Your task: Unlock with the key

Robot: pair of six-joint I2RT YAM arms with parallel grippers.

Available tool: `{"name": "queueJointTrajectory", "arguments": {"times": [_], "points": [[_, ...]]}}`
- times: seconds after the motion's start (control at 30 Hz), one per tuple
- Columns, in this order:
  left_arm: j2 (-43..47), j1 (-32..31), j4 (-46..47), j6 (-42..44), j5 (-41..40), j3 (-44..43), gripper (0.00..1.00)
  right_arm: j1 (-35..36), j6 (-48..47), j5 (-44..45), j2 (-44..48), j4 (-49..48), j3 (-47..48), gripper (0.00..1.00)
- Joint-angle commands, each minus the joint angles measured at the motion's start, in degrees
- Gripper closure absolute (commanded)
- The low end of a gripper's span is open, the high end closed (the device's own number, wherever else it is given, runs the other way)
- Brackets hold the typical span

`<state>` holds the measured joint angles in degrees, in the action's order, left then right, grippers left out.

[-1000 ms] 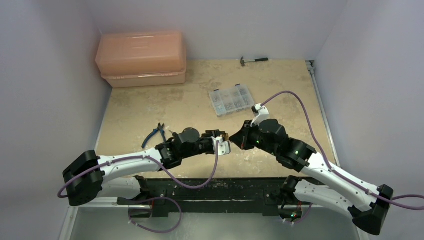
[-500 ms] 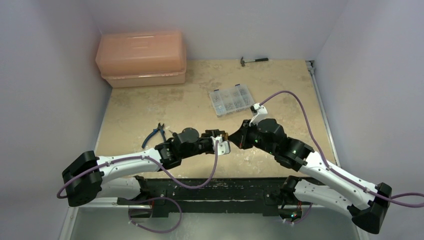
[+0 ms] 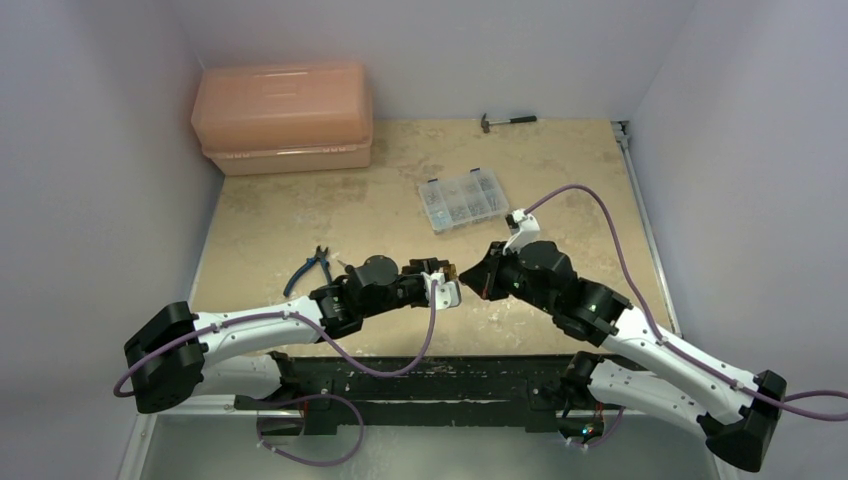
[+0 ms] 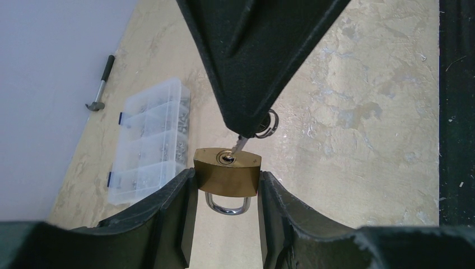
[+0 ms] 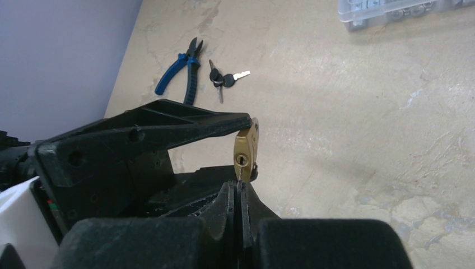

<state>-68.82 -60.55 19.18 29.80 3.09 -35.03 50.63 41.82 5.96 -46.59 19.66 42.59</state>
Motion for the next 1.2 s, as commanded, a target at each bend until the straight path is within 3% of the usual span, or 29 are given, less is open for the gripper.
{"name": "queueJointTrajectory", "arguments": {"times": [0.0, 1.17], "points": [[1.84, -0.35, 3.76, 1.15, -0.41, -0.93, 1.00, 0.26, 0.80, -0.01, 0.20, -1.79, -0.85, 1.00], [1.85, -1.68, 2.15, 3.75, -0.45, -0.93, 1.00, 0.29, 0.80, -1.39, -2.90, -1.94, 0.10, 1.00]]}}
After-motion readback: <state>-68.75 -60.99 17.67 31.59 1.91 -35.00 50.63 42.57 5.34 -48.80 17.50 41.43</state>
